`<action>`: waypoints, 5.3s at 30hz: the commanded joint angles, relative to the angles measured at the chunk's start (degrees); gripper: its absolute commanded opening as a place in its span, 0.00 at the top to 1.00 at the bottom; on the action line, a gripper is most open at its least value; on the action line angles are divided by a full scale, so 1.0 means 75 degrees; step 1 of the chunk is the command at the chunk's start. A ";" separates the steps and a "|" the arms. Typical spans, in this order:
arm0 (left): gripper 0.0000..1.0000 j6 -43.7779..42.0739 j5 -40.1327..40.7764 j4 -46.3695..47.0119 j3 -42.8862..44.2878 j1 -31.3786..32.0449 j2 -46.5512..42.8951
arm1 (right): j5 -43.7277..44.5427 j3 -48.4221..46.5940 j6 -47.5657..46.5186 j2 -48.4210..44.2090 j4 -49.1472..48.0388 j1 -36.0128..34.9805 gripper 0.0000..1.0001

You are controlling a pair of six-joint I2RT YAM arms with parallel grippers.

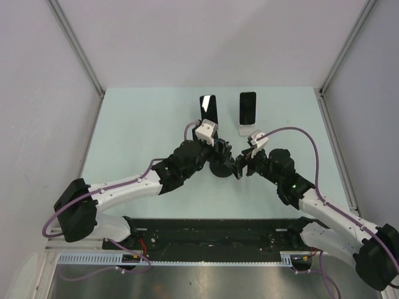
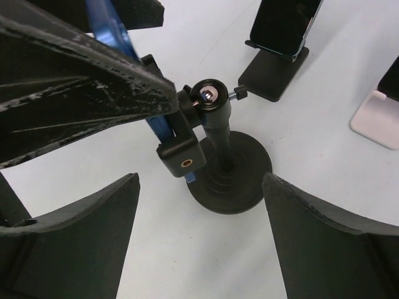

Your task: Remove the phone from the phone stand

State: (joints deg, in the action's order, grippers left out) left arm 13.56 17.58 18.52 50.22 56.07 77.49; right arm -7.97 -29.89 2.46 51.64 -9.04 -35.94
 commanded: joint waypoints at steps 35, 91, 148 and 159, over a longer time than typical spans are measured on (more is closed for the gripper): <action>1.00 -0.0823 -0.1921 -0.0372 -0.0016 -0.1287 -0.0828 | -0.2113 -0.0046 0.0223 0.0475 -0.0600 0.0562 1.00; 0.64 0.1649 0.0644 -0.0653 -0.0450 0.0176 -0.0512 | 0.2129 0.0188 0.0820 0.1013 -0.1736 -0.1934 1.00; 1.00 -0.0871 -0.3165 -0.1250 -0.0285 -0.1535 -0.1110 | -0.0636 0.0095 0.0727 0.0299 -0.0588 -0.0048 1.00; 1.00 -0.0614 -0.3083 -0.1368 -0.0473 -0.1910 -0.1403 | -0.0661 0.0095 0.1184 0.0451 -0.0740 0.0023 1.00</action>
State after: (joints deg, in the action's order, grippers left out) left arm 11.92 -10.31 9.52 45.98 45.06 70.59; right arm -17.52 -28.36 8.16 55.48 -16.69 -37.58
